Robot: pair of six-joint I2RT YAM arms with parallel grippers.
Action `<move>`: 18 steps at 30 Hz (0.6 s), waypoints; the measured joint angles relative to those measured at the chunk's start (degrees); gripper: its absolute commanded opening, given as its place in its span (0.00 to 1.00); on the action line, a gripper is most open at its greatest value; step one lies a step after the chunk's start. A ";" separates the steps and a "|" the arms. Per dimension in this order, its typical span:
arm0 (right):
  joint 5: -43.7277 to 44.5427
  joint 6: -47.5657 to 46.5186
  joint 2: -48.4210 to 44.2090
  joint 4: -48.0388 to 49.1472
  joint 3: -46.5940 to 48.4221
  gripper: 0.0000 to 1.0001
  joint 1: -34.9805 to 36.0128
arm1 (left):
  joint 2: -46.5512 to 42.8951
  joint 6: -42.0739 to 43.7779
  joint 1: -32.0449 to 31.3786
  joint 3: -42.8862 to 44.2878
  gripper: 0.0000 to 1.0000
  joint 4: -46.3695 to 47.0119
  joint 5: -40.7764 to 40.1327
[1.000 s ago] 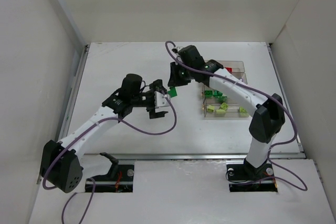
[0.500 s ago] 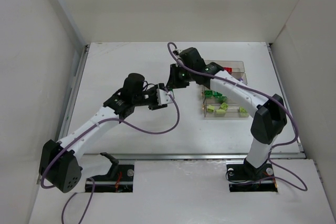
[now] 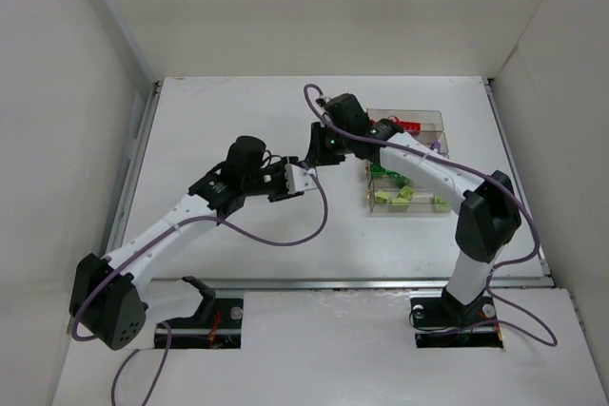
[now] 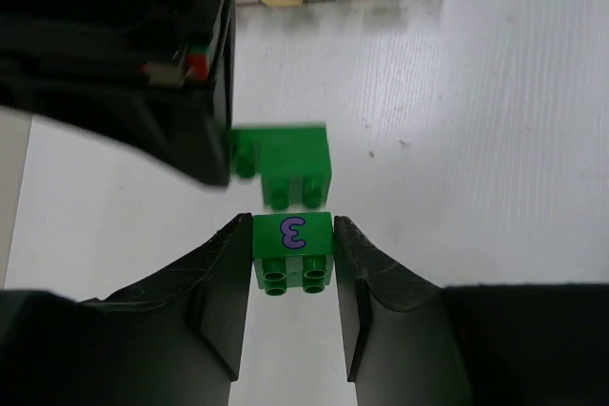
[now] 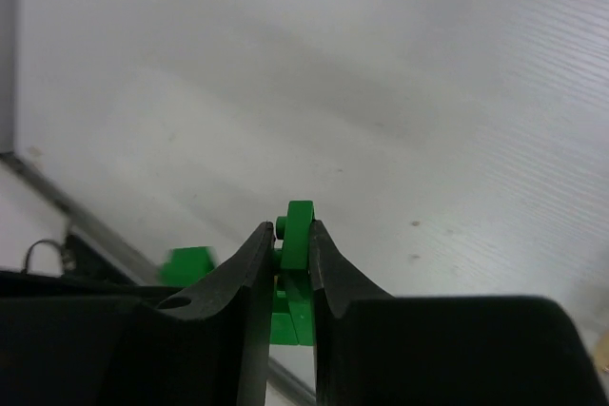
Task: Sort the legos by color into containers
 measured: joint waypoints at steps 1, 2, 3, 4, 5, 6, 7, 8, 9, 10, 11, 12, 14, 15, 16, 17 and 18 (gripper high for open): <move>1.64 -0.31 0.07 -0.28 -0.63 0.00 -0.04 | -0.33 0.11 -0.07 0.00 0.00 -1.16 -0.83; 3.08 -0.37 0.24 -0.98 -1.42 0.00 -0.46 | -1.07 0.31 -0.02 0.00 0.00 -2.12 -1.40; 4.22 -0.48 0.63 -1.53 -2.08 0.00 -0.92 | -2.03 0.50 0.04 0.00 0.00 -2.73 -1.95; 5.42 -0.55 1.53 -2.19 -2.60 0.00 -1.62 | -3.19 0.70 0.22 0.00 0.00 -3.21 -2.34; 6.34 -0.59 2.45 -2.54 -2.97 0.00 -2.14 | -4.33 0.81 0.28 0.00 0.00 -3.61 -2.69; 7.19 -0.70 3.69 -2.95 -3.23 0.00 -2.60 | -5.57 0.90 0.31 0.00 0.00 -3.91 -2.89; 7.76 -0.76 4.44 -3.48 -3.28 0.00 -2.93 | -6.69 0.96 0.28 0.00 0.00 -4.04 -2.97; 7.91 -0.83 6.21 -3.56 -3.54 0.00 -3.56 | -7.63 0.98 0.28 0.00 0.00 -4.11 -3.02; 7.89 -0.90 7.23 -3.69 -3.85 0.00 -3.80 | -8.28 0.94 0.28 0.00 0.00 -4.13 -3.02; 7.85 -0.98 7.98 -3.89 -4.07 0.00 -3.85 | -8.68 0.76 0.28 0.00 0.00 -4.09 -3.04; 7.61 -1.18 8.59 -4.04 -4.09 0.00 -3.78 | -8.81 0.04 0.28 0.00 0.00 -3.96 -3.08; 7.23 -1.38 9.03 -4.04 -4.09 0.03 -3.67 | -8.81 -0.94 0.28 0.00 0.00 -3.78 -3.17; 6.62 -1.88 9.49 -4.13 -3.89 0.27 -3.34 | -8.76 -3.78 0.28 -0.02 0.00 -2.99 -3.39; 6.08 -2.16 9.70 -4.26 -3.63 0.36 -3.26 | -8.74 -6.10 0.28 -0.13 0.00 -2.08 -3.39; 5.60 -2.56 10.08 -4.59 -3.06 0.54 -3.08 | -8.74 -8.52 0.28 -0.15 0.00 -1.07 -3.37; 5.09 -2.99 10.60 -5.01 -2.21 0.59 -3.02 | -8.74 -10.99 0.28 -0.15 0.00 0.15 -3.30; 4.68 -3.54 11.19 -5.31 -1.42 0.64 -2.99 | -8.76 -13.44 0.28 -0.15 0.00 1.57 -3.10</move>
